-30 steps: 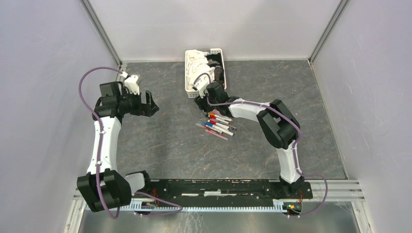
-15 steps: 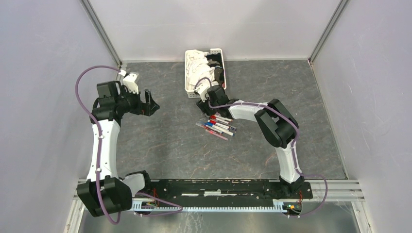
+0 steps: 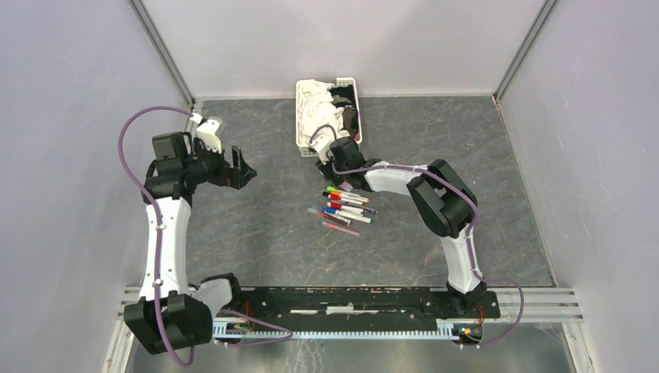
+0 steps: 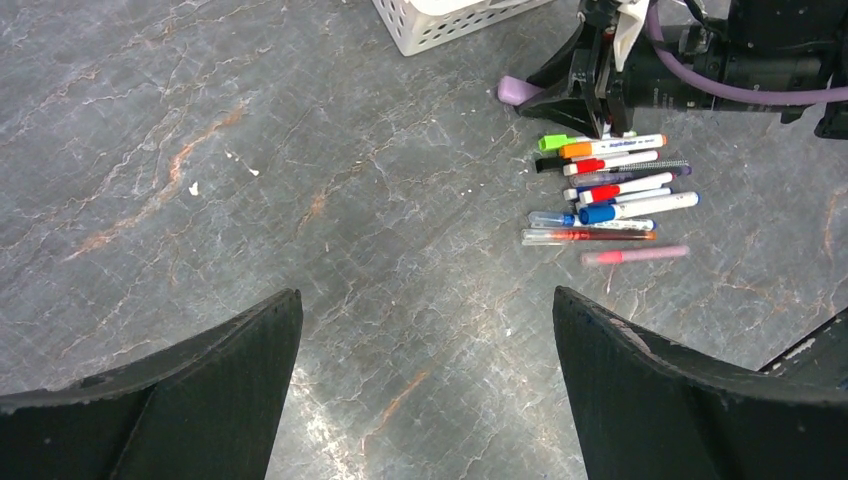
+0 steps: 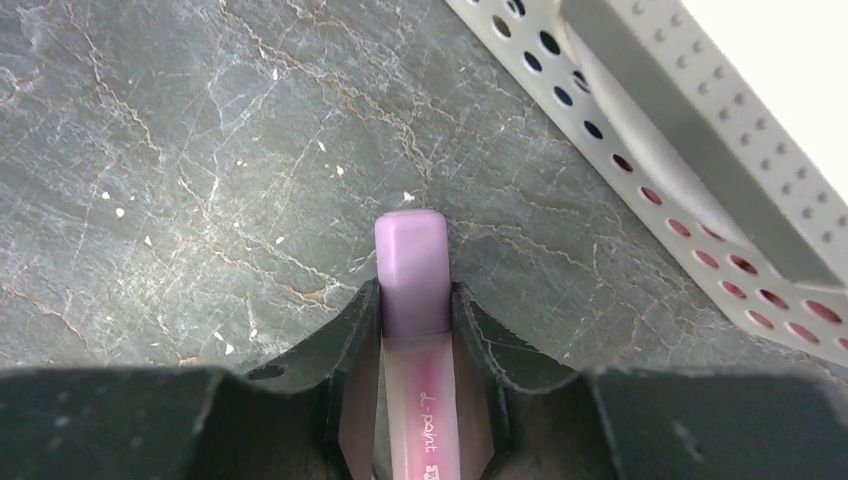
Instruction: Open the pen caps
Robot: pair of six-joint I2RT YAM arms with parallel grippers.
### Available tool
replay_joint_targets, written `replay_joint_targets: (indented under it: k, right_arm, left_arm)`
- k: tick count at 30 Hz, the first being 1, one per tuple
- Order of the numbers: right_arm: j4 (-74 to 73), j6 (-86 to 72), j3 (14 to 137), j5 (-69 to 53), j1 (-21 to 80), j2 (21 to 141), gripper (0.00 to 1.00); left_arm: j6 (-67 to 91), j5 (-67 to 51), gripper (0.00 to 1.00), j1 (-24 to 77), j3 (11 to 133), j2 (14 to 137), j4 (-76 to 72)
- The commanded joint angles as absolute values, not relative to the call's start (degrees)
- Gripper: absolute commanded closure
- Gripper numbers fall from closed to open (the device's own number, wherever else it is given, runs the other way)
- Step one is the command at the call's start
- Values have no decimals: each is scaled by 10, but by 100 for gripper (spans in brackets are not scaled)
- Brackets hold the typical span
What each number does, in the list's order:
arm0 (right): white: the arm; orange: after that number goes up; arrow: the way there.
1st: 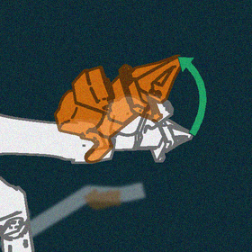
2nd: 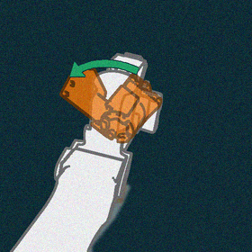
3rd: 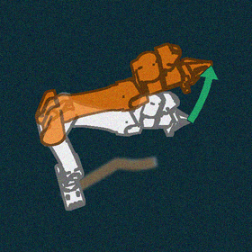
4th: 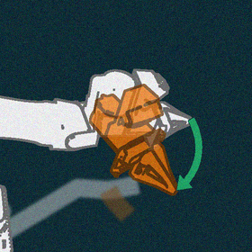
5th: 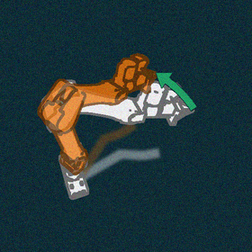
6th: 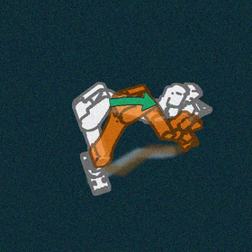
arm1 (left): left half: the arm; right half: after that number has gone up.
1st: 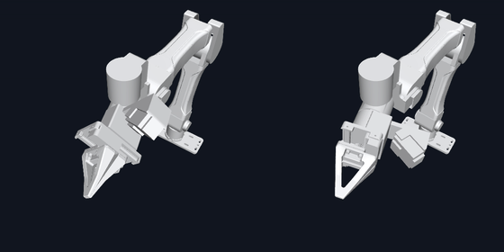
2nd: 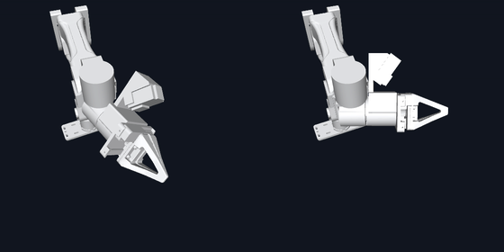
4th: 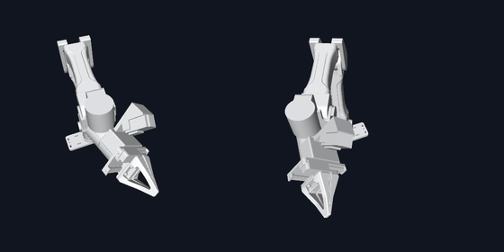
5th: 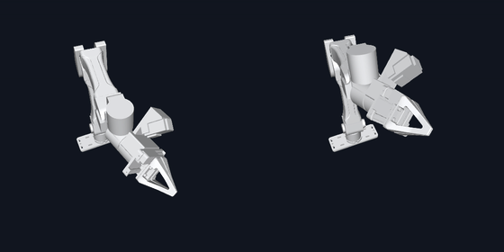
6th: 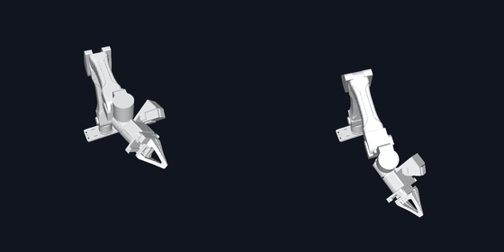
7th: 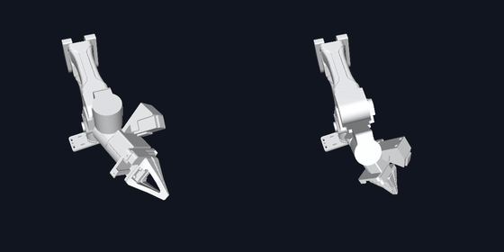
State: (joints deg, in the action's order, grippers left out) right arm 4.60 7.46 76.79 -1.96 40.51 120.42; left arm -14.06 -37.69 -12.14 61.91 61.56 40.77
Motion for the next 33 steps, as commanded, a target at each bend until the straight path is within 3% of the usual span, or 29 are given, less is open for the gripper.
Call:
replay_joint_targets:
  k: [1,10,17,23,27,33]
  right_arm:
    - [26,81,814,-23,409,1181,72]
    - [57,47,810,-28,420,1104,83]
    - [209,-113,702,-5,449,963,95]
    - [316,-237,612,136,524,879,99]
    - [314,-297,599,260,580,865,100]
    - [284,-326,618,423,645,869,100]
  left_arm:
    - [-178,-402,0,-123,632,597,418]
    - [-180,-433,0,-123,616,586,419]
    - [-154,-534,0,-119,596,587,403]
    - [-110,-514,0,-46,566,571,342]
    - [-98,-461,0,49,558,563,321]
    - [-66,-469,0,87,553,574,307]
